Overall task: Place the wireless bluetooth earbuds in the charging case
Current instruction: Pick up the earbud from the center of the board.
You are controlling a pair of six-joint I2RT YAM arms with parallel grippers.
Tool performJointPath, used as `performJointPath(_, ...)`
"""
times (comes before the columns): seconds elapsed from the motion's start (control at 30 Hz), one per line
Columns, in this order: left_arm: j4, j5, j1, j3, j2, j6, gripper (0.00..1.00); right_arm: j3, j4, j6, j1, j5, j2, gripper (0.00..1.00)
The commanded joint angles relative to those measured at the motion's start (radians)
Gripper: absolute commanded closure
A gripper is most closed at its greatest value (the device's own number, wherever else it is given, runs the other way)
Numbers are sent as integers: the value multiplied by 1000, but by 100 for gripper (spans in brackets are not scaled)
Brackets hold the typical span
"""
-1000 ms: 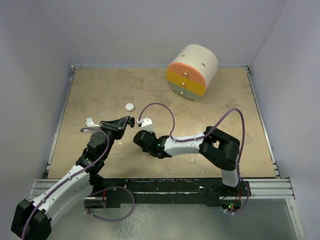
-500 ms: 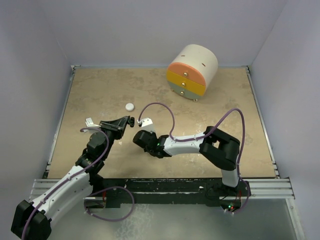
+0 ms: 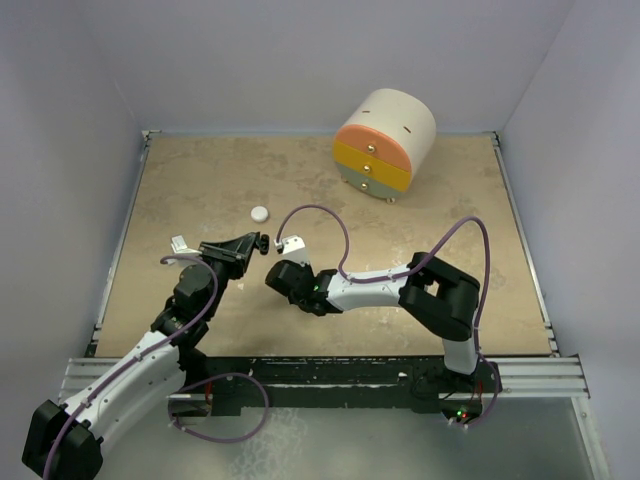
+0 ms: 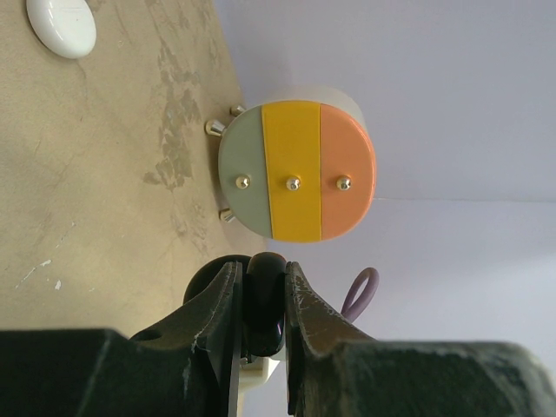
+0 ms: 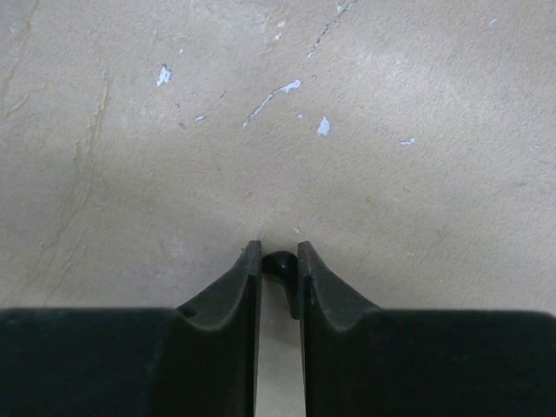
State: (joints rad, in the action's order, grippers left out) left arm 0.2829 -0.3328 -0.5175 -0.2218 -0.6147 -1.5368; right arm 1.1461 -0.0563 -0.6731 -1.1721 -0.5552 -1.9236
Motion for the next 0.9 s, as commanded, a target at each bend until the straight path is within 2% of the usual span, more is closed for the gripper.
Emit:
performJointPath(0.0, 24, -8, 5, -1, 4, -20, 100, 0, -124, 14, 4, -5, -9, 93)
performJointPath(0.2, 36, 0, 5, -1, -7, -21, 100, -14, -81, 16, 24, -37, 74, 100)
performJointPath(0.6, 55, 8, 5, -8, -48, -20, 100, -74, 5, 54, 95, -33, 216, 100)
performJointPath(0.87, 11, 23, 5, -97, -94, -3, 100, -69, 10, 80, 120, -25, 309, 100)
